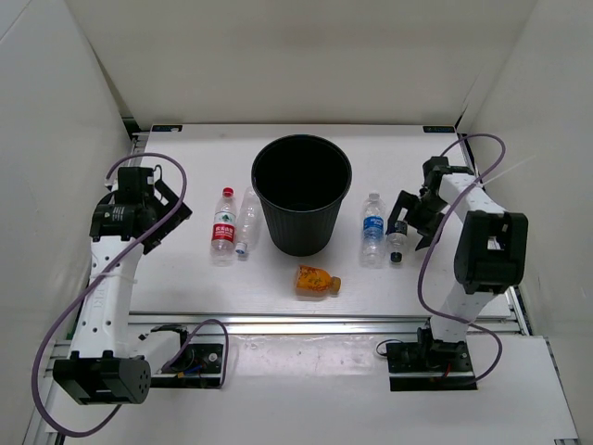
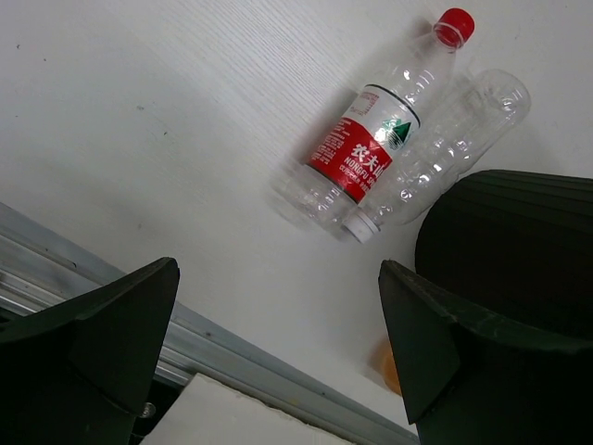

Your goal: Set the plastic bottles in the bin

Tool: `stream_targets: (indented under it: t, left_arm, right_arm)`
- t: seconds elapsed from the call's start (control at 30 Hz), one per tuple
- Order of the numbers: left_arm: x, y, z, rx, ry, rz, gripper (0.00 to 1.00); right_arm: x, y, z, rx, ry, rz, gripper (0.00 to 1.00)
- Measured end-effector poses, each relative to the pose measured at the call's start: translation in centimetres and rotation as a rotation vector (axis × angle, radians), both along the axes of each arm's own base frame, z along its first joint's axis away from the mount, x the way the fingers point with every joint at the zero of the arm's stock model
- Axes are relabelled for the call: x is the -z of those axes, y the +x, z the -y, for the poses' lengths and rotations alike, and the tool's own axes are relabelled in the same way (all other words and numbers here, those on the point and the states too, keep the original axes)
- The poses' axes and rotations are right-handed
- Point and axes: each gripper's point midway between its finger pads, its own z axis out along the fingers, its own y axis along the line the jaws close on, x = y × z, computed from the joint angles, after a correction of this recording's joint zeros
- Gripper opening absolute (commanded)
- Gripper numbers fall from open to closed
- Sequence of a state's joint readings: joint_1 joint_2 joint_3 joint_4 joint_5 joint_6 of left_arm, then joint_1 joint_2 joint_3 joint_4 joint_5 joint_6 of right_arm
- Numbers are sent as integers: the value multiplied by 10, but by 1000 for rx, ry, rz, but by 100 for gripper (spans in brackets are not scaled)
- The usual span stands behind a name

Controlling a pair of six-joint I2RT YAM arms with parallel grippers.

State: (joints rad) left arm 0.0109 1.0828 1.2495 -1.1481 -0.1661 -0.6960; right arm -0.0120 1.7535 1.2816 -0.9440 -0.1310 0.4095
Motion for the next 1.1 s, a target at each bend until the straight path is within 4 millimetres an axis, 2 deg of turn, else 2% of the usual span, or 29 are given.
stream_targets:
  t: [0.07, 0.2, 0.27, 0.3, 0.33, 0.47, 0.57, 0.63, 0.7, 0.77, 0.83, 0.97, 1.07, 1.1]
  left_arm:
    - [2, 0, 1, 2, -5, -9, 100]
    - [8, 0, 2, 5, -13, -40, 100]
    - [11, -2, 3, 4, -16, -57, 100]
    - [11, -2, 3, 1, -18, -61, 100]
    - [11, -3, 3, -1, -19, -64, 100]
    - [19, -8, 4, -6, -27, -75, 100]
    - [29, -13, 5, -12, -33, -102, 100]
    - [34, -15, 5, -17, -37, -114, 100]
    - [42, -18, 5, -30, -41, -126, 100]
    - [50, -21, 5, -40, -44, -131, 100]
    - [57, -25, 4, -50, -47, -136, 100]
    - [66, -27, 5, -58, -54, -135, 100]
    - [69, -24, 6, -69, -62, -130, 100]
    - [69, -23, 6, -74, -66, -129, 100]
  right_arm:
    - [10, 5, 1, -3, -3, -20, 98]
    - [27, 14, 9, -7, -6, -42, 73]
    - [30, 17, 16, 6, -6, -45, 66]
    - [30, 18, 18, 13, -5, -42, 64]
    - [30, 20, 21, 23, -4, -39, 58]
    - [25, 23, 27, 41, -2, -19, 42]
    - [7, 24, 25, 52, 8, 25, 42]
    - [-19, 25, 19, 67, 38, 92, 42]
    - [-54, 26, 9, 83, 79, 188, 42]
    - [-101, 28, -5, 80, 121, 304, 42]
    - [-157, 38, -26, 45, 161, 445, 45]
    - [-271, 51, -89, -113, 266, 726, 46]
    - [-330, 55, -136, -229, 350, 843, 47]
    - [-343, 58, -151, -261, 379, 872, 53]
